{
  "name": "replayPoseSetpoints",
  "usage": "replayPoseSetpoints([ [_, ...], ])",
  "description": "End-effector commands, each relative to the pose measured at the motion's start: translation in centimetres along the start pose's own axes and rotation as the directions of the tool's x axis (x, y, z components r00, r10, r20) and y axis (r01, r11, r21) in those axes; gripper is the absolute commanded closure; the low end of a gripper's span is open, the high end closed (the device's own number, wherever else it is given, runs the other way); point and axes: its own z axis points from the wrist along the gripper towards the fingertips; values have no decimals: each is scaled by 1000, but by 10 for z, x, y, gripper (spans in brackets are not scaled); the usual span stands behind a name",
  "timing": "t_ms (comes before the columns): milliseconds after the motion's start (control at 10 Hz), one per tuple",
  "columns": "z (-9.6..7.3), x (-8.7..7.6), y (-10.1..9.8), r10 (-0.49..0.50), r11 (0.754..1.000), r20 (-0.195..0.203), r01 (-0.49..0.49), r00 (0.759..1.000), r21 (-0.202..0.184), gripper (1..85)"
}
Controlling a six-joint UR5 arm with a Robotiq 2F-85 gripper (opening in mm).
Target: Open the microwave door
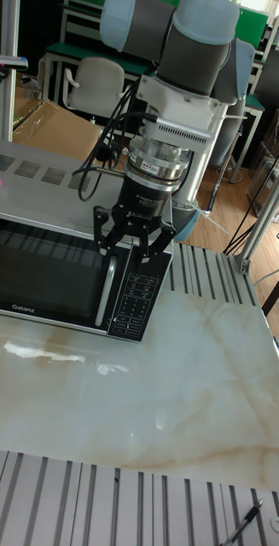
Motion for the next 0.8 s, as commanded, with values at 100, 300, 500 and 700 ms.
replayPoseSetpoints([
  [100,0,0,-2,-17,1000,-2,17,1000,-2,340],
  [300,4,1,-2,-11,1000,-12,11,1000,-8,343],
  [500,0,1,3,-3,1000,-9,2,1000,-23,343],
  [700,-9,4,0,10,999,-5,-10,1000,-31,367],
])
